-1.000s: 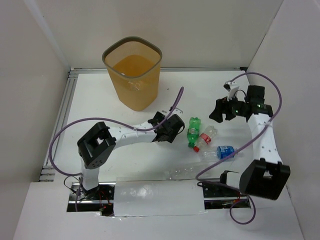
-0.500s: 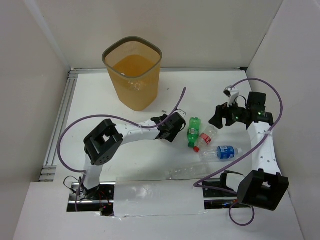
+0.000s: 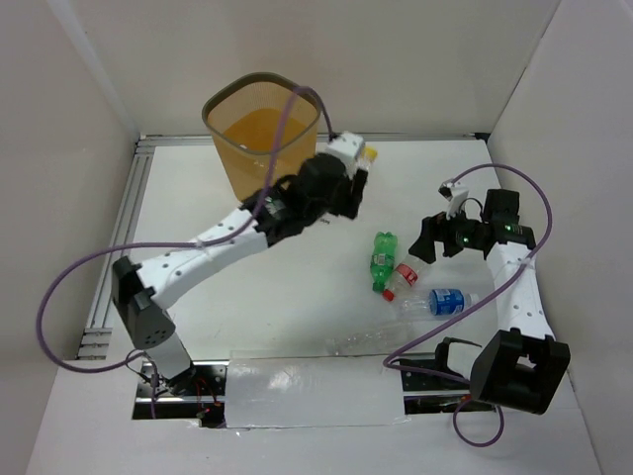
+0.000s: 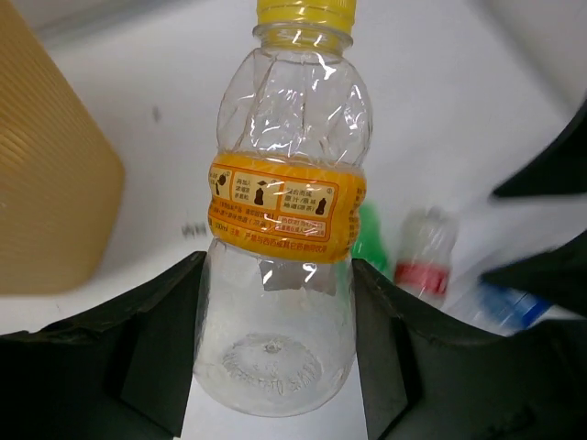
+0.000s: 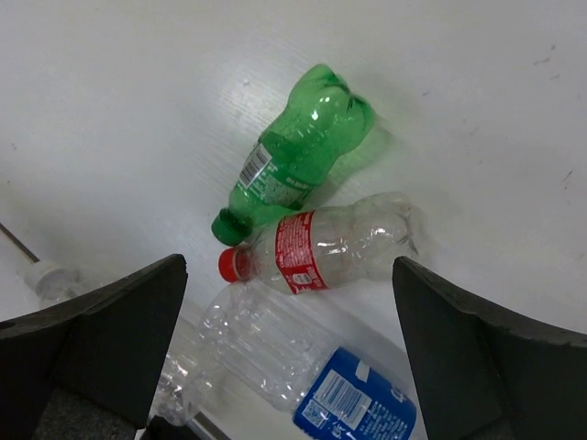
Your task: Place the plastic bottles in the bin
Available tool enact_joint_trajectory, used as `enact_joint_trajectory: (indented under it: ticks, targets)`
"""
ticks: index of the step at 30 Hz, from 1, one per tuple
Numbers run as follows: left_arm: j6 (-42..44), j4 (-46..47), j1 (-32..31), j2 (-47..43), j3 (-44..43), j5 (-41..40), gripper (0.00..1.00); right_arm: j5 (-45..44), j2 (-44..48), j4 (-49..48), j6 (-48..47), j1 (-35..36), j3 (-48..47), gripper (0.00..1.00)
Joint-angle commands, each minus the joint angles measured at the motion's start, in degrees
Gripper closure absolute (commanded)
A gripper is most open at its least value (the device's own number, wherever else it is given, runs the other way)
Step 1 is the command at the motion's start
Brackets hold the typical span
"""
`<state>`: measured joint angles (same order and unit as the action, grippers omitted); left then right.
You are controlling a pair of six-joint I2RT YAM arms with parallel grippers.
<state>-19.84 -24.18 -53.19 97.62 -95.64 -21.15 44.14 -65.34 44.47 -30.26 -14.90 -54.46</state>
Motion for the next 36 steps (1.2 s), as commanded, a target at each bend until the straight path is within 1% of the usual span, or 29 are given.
enact_joint_trajectory:
  ticks: [1,2,3,5,6,7,9,10,11,12,13,14,15,16,18,19,20,21,22,23,24,25,27,29,31,33,34,35,36]
  targets:
    - [-0.64,1.42,3.52,-5.08,-8.31,0.49,0.78,-0.37,1.09,-2.9,2.39,-0.31,1.54,0.0]
    - [-0.64,1.42,5.18,-6.47,-9.3,0.49,0.78,-0.37,1.09,-3.42,2.4,-0.31,1.55,0.0]
    - [-0.64,1.94,6.16,-7.09,-9.92,0.49,0.83,0.15,1.09,-3.42,2.4,-0.31,1.55,0.0]
    - [-1.78,4.3,8.53,-8.23,-10.45,2.07,0.83,1.03,1.09,-3.42,2.4,-0.31,2.07,0.0]
    - [-1.79,5.28,11.15,-8.76,-10.45,2.07,0.83,1.82,1.09,-2.9,2.4,-0.31,2.07,0.0]
    - [-2.57,6.07,12.66,-9.38,-10.45,2.77,0.81,1.83,1.09,-2.9,2.4,-0.31,2.07,0.0]
    - [-3.1,7.3,16.25,-9.38,-10.45,1.47,0.79,2.35,0.57,-2.9,1.87,-0.31,2.6,0.0]
    - [-3.1,7.92,17.41,-9.38,-10.97,0.76,0.77,2.35,0.57,-2.37,1.87,0.39,2.6,0.0]
    - [-3.1,7.92,18.46,-8.51,-10.98,-0.03,0.71,2.88,0.57,-2.37,1.87,0.92,2.6,0.03]
    - [-3.63,7.92,20.82,-7.89,-11.59,-0.03,0.69,2.88,0.57,-2.37,1.87,0.92,2.6,0.05]
    - [-3.63,6.62,21.8,-7.19,-11.59,-0.04,0.66,2.88,0.57,-2.89,2.48,1.7,2.6,0.06]
    - [-3.63,5.91,22.68,-5.36,-12.98,-0.04,0.62,2.88,0.57,-3.42,3.27,2.84,2.6,0.06]
    - [-3.63,5.03,23.47,-4.38,-13.69,-0.04,0.49,1.92,0.57,-3.95,3.89,3.55,1.99,0.09]
    - [-3.63,3.72,24.61,-3.42,-14.22,-1.08,0.43,0.44,0.57,-4.82,4.42,4.34,1.99,0.09]
    - [-3.63,3.01,25.15,-0.7,-15.8,-2.13,0.36,-1.33,0.57,-5.88,6.52,7.23,1.99,0.1]
    - [-3.63,3.0,26.02,0.28,-16.68,-2.14,0.24,-3.16,0.57,-6.75,7.14,8.38,1.99,0.1]
    - [-3.63,2.13,26.81,1.42,-17.73,-2.14,0.19,-4.14,0.57,-6.76,7.84,9.44,1.99,0.1]
    - [-3.63,0.65,26.82,2.65,-21.14,-2.93,0.13,-5.19,0.57,-7.63,9.24,11.62,1.99,0.1]
    - [-3.02,-0.5,27.43,5.53,-23.52,-2.94,0.09,-7.03,0.57,-7.64,9.78,12.6,1.99,0.1]
    - [-3.02,-1.82,27.96,7.04,-26.24,-2.94,0.0,-8.01,-0.13,-8.16,10.48,13.48,1.99,0.09]
    - [-2.49,-3.22,27.96,8.45,-29.05,-2.94,0.0,-8.97,-0.83,-8.17,11.18,14.27,1.99,0.07]
    - [-1.97,-5.5,27.96,9.68,-34.39,-2.94,0.0,-10.46,-0.84,-8.78,12.67,15.59,1.99,0.07]
    - [-0.56,-6.14,27.96,10.66,-38.29,-2.41,0.0,-11.26,-2.94,-8.78,13.91,16.65,1.99,0.04]
    - [-0.03,-5.53,26.92,9.96,-38.31,-2.41,0.0,-12.49,-4.0,-8.78,14.7,17.62,1.99,0.03]
    - [1.72,-4.65,25.51,6.28,-35.34,-2.41,0.0,-14.07,-4.71,-10.18,16.01,19.54,1.99,0.03]
    - [3.04,-2.89,21.21,2.68,-31.3,-3.98,0.0,-17.67,-5.5,-11.41,17.25,20.69,2.51,0.03]
    - [4.09,-1.58,19.2,-2.3,-28.23,-4.77,0.0,-18.73,-6.37,-12.29,17.78,20.7,2.51,0.03]
    - [6.36,0.09,16.83,-5.05,-20.81,-6.26,0.0,-19.78,-6.9,-12.3,18.3,21.48,2.51,0.03]
    - [7.17,2.71,11.84,-7.69,-16.82,-6.8,0.0,-20.4,-8.04,-13.0,18.92,22.1,2.51,0.03]
